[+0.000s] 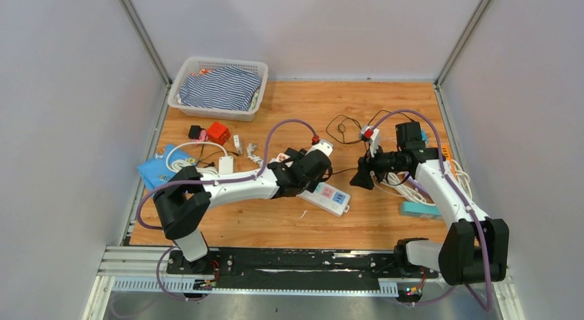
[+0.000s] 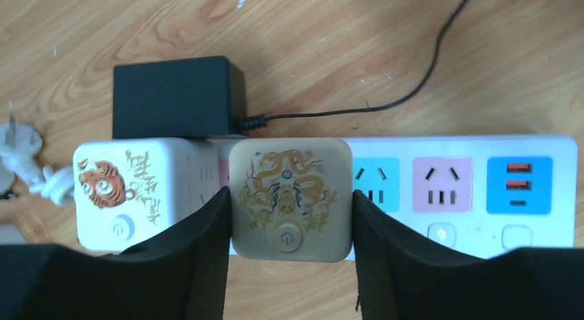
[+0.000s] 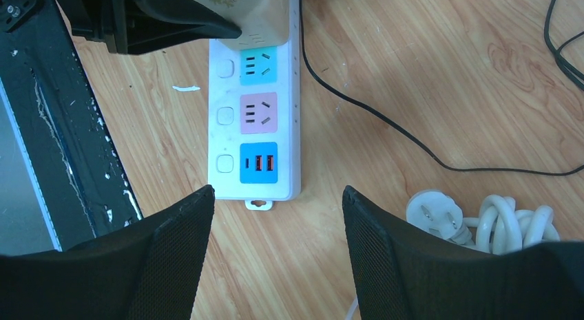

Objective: Pull the plug off the socket
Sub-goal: Remove the plug from the socket.

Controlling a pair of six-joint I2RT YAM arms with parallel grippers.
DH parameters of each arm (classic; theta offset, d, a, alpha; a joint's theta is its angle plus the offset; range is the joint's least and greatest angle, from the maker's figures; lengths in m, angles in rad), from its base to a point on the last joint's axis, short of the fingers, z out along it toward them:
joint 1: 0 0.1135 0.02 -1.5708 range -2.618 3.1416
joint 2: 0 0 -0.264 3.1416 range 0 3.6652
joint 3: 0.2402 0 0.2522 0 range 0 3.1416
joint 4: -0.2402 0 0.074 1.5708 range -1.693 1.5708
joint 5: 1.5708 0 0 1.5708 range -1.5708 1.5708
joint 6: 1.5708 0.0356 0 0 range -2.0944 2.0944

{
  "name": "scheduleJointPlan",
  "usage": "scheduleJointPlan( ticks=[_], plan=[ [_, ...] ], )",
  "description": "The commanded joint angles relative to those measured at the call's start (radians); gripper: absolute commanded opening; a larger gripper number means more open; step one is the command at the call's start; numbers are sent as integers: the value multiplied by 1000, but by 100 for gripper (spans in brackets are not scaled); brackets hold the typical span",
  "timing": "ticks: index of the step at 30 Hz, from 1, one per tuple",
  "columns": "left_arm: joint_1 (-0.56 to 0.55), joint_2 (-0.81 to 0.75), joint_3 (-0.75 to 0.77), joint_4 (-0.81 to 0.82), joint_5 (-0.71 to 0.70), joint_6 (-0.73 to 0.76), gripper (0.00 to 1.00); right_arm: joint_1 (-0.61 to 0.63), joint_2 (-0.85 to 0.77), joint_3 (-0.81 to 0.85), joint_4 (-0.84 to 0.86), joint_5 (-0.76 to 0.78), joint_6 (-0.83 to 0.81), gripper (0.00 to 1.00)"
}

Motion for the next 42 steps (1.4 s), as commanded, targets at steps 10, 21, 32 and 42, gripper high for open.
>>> scheduleJointPlan(
  ticks=[10,21,32,42],
  plan=[
    [-3,-74,-104,189,173,66,0,91,131,23,7,-39,27,71],
    [-7,-152,-182,267,226,111,0,145,303,82,-34,-53,41,76],
    [-12,-151,-164,267,226,108,0,233,424,107,-29,-26,66,74],
    [-12,-168,-167,267,245,79,0,304,515,126,-35,33,84,66]
  ],
)
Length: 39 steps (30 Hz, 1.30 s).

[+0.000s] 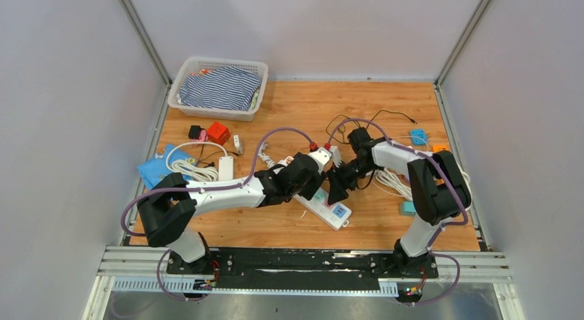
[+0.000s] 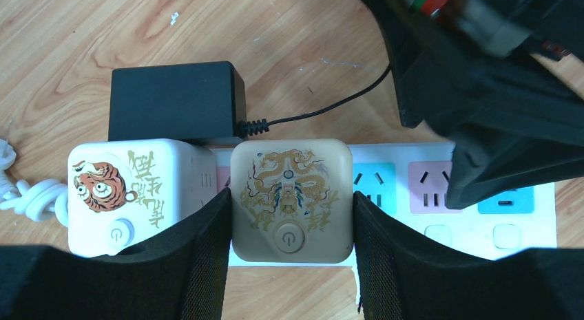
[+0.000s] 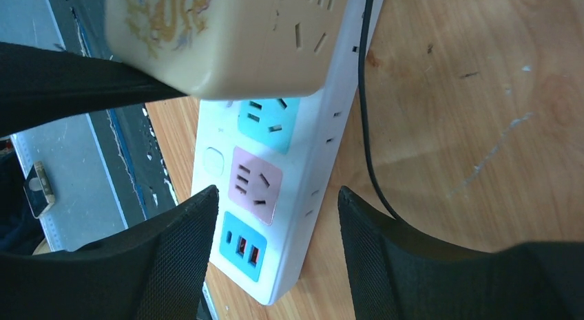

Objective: Pull the plug off the socket
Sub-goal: Remove the plug from the socket.

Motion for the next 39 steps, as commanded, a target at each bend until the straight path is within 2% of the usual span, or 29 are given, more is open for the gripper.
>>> scheduleJointPlan(
  ticks=[1,6,15,25,30,35,39],
  plan=[
    [-13,-47,7,69,57,-40,0,54,45,32,-36,55,13,65],
    [-12,-63,-14,68,48,-72,0,92,74,53,-56,123,11,63],
    [-10,-102,-36,65,26,-129,0,128,124,69,-56,213,29,49],
    [9,-113,-55,63,42,-242,0,135,132,72,-56,258,35,48],
    [1,-77,-6,-18,-38,-241,0,137,134,73,-55,269,35,47],
    [-52,-22,68,-140,-221,-215,0,140,137,75,-57,275,37,47],
    [-54,-7,79,-162,-244,-224,0,142,140,76,-57,281,38,47]
  ],
)
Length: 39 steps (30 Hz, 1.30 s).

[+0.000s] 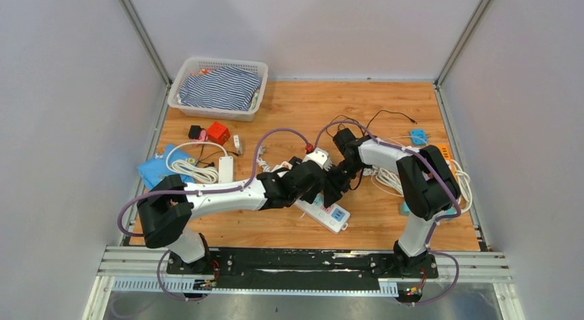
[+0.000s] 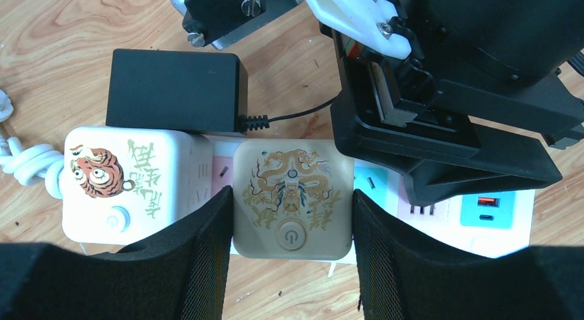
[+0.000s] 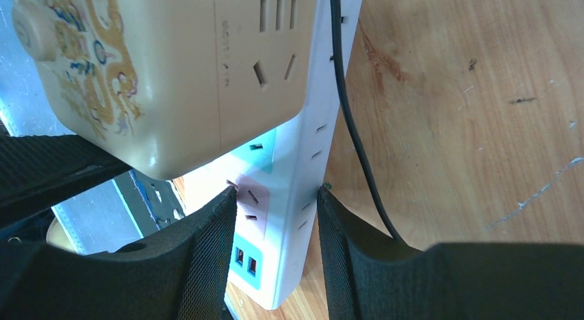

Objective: Pull the plug off the socket
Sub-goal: Remove the plug from the socket.

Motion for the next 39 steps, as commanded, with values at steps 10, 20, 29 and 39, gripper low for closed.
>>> scheduleJointPlan(
  ticks=[10,20,29,39],
  plan=[
    [67,-97,-91,192,178,-138,0,25,51,-11,11,162,-30,47],
    [6,-80,-18,48,-95,-31,0,28,56,-8,9,169,-28,47],
    [10,-99,-53,148,68,-49,0,28,59,-6,7,178,-30,48],
    [-28,-78,27,-7,-172,14,0,30,64,-5,5,186,-30,48]
  ],
)
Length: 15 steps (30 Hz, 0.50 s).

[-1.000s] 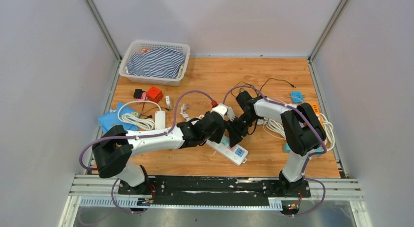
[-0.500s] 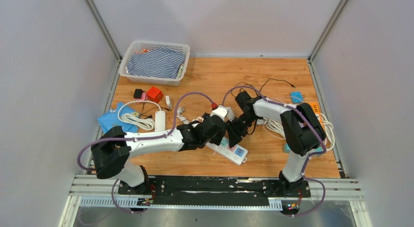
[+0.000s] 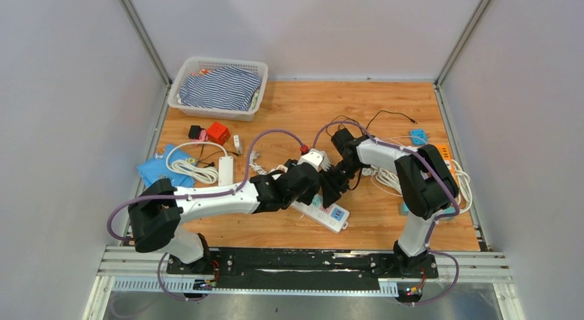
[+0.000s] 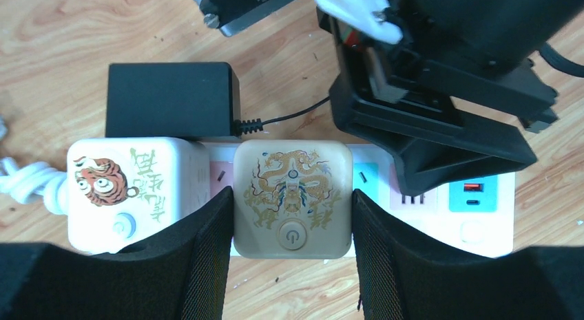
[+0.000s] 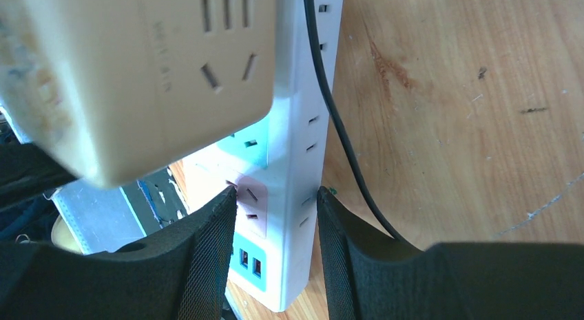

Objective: Pull the plug off the socket
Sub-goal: Remove the plug from the socket.

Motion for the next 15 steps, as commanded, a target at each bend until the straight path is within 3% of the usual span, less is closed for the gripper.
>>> scheduleJointPlan(
  ticks=[1,9,15],
  plan=[
    [-29,-5,87,-23,-187,57,0,18,51,-18,16,173,-38,48],
    [-27,-23,32,79,-54,36,0,19,51,-16,13,176,-40,48],
    [-28,-51,31,67,-76,49,0,19,47,-16,13,177,-41,48]
  ],
)
